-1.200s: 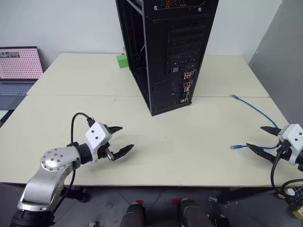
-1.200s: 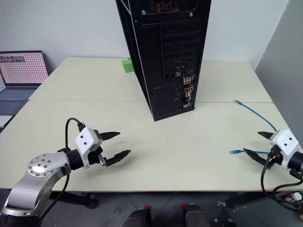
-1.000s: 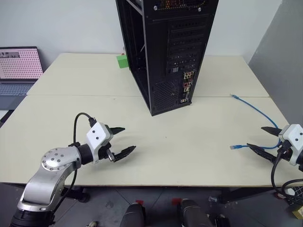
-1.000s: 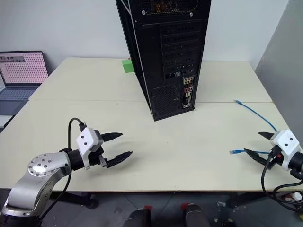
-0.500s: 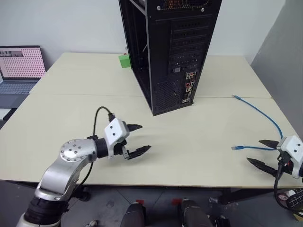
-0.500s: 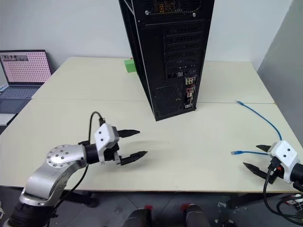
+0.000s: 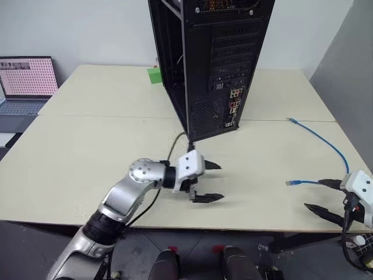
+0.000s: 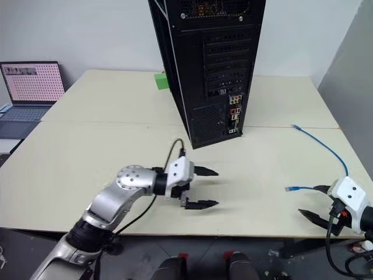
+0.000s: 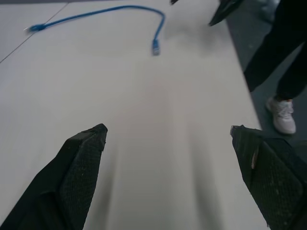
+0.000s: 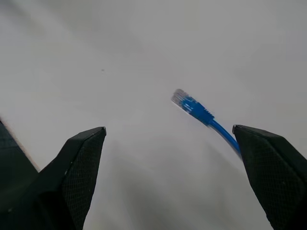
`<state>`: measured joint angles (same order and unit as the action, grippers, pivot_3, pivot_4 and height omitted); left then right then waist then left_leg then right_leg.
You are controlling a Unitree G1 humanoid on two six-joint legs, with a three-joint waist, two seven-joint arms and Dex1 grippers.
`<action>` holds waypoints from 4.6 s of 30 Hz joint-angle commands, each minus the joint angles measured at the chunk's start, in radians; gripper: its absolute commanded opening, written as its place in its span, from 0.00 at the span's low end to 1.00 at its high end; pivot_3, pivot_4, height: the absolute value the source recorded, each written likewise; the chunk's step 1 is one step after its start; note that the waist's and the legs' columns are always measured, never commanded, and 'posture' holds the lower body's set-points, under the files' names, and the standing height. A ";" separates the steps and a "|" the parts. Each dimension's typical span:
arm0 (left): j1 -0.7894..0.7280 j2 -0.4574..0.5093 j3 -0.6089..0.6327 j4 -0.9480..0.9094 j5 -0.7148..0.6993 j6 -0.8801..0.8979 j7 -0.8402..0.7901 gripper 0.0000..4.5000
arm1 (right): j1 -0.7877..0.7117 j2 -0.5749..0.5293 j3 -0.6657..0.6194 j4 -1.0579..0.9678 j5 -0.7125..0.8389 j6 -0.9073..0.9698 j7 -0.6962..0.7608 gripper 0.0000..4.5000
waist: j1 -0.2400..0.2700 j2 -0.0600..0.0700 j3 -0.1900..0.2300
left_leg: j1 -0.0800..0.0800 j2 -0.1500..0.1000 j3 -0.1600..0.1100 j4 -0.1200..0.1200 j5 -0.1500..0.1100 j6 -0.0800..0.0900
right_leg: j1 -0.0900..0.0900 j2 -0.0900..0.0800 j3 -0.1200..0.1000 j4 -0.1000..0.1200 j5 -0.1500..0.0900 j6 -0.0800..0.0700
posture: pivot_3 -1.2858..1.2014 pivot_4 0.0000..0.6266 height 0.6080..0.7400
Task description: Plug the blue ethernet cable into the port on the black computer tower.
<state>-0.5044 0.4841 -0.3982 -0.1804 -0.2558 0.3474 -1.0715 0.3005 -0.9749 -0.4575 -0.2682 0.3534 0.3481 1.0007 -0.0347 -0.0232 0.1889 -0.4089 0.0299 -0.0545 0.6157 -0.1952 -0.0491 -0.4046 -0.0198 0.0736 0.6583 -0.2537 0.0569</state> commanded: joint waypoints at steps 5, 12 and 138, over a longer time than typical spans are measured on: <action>-0.052 -0.052 -0.091 0.047 0.119 -0.124 -0.008 0.98 | -0.222 -0.092 0.141 0.237 -0.051 -0.007 0.081 1.00 | 0.000 0.000 0.000 | 0.000 0.000 0.000 0.000 0.000 0.000 | 0.000 0.000 0.000 0.000 0.000 0.000 | 0.52 0.24 1.00; -0.048 -0.085 -0.098 0.041 0.151 -0.128 0.009 0.98 | -0.481 -0.114 0.338 0.519 -0.142 -0.060 0.191 1.00 | 0.000 0.001 0.000 | 0.000 0.000 0.000 0.000 0.000 0.000 | 0.000 0.000 0.000 0.000 0.003 0.004 | 0.52 0.24 1.00; -0.089 0.001 0.162 0.662 0.838 -1.686 0.701 0.06 | -0.761 0.361 0.493 -0.047 0.440 0.692 -0.024 0.56 | 0.005 0.002 -0.001 | -0.002 0.000 -0.002 0.002 0.000 0.000 | -0.001 0.000 -0.002 0.003 0.004 0.007 | 0.52 0.24 1.00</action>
<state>-0.5856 0.4747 -0.2300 0.5183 0.5765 -1.3395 -0.4015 -0.4419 -0.6163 0.0355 -0.3069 0.7705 1.0445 0.9719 -0.0297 -0.0211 0.1881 -0.4113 0.0300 -0.0568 0.6179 -0.1952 -0.0491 -0.4055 -0.0197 0.0717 0.6609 -0.2497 0.0635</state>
